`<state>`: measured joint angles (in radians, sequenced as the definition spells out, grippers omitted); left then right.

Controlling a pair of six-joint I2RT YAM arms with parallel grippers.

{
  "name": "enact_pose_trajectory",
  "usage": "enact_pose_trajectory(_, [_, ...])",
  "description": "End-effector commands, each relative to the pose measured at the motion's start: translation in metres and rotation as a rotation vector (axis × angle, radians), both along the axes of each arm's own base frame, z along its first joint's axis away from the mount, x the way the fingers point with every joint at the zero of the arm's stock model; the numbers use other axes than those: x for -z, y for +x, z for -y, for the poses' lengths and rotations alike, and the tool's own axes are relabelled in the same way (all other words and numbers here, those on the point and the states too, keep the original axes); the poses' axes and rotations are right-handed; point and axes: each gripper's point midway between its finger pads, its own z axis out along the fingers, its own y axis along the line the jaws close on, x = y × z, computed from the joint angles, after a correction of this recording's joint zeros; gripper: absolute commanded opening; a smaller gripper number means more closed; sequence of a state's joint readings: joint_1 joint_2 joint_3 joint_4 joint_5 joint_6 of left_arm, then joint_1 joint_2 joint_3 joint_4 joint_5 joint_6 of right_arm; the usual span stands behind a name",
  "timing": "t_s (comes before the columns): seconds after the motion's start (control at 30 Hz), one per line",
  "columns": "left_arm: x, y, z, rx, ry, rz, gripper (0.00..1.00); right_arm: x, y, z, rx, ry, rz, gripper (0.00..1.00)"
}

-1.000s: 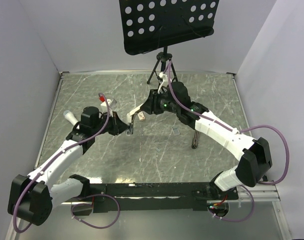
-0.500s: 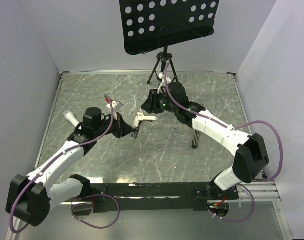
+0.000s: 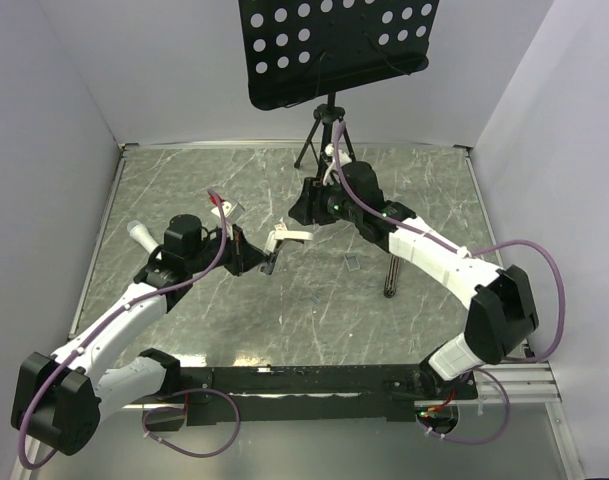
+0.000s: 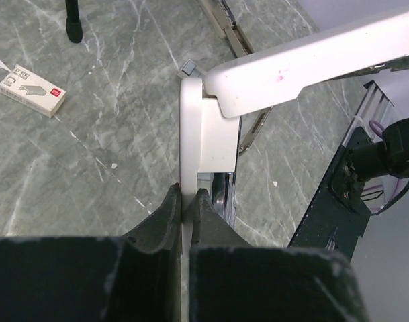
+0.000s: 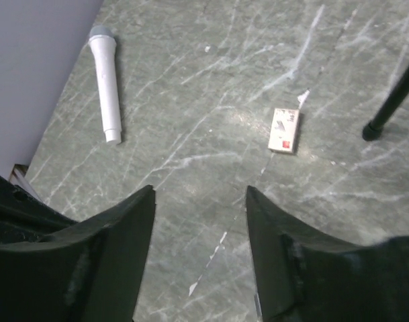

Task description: Unload the staples from the stapler

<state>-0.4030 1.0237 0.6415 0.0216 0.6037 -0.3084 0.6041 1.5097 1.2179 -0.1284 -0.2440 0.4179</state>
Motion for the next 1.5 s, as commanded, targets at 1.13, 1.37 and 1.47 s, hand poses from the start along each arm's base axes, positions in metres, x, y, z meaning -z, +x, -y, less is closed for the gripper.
enact_pose_trajectory(1.13, [-0.033, -0.004, 0.001, 0.015, -0.033, 0.167, 0.01, -0.052, -0.036, 0.001, -0.074, 0.018, 0.037, 0.32])
enact_pose_trajectory(1.37, [-0.029, 0.019, -0.014, -0.111, 0.061, 0.184, 0.01, -0.043, -0.066, 0.008, -0.195, -0.034, 0.014, 0.43])
enact_pose_trajectory(1.47, [-0.028, 0.023, -0.018, -0.134, 0.081, 0.195, 0.01, -0.030, -0.103, 0.014, -0.337, -0.039, -0.022, 0.52])
